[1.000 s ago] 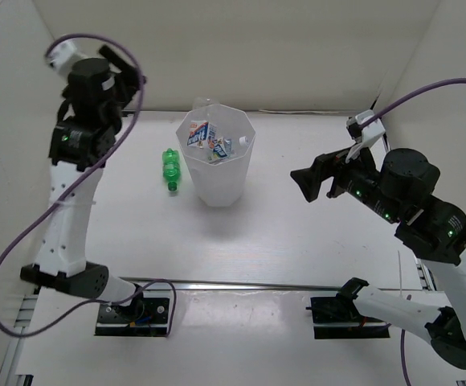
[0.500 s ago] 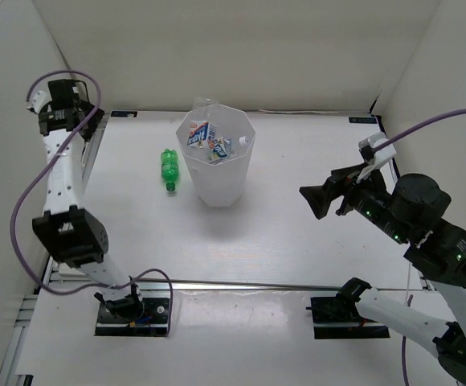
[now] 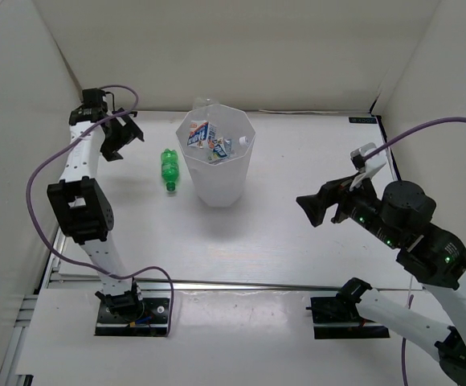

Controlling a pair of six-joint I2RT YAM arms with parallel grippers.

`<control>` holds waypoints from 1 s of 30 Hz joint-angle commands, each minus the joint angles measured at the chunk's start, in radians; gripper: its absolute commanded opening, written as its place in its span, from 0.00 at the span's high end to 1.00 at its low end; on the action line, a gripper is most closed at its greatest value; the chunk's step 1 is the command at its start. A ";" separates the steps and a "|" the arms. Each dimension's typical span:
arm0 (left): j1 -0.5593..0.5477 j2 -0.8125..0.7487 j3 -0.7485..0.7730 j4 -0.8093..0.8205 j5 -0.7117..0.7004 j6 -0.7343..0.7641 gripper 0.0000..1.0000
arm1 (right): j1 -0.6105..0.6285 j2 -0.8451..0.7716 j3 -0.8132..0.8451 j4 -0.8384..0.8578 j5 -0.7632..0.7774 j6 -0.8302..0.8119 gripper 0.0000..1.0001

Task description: Put the plastic bottles in the bin

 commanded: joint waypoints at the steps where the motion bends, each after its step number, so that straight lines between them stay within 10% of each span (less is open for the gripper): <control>1: 0.005 0.060 -0.005 0.081 0.192 0.041 0.00 | 0.000 -0.020 -0.010 0.033 0.046 -0.002 0.00; 30: -0.196 0.404 0.201 0.072 0.174 0.099 0.00 | 0.000 0.176 0.207 -0.069 0.176 -0.062 0.00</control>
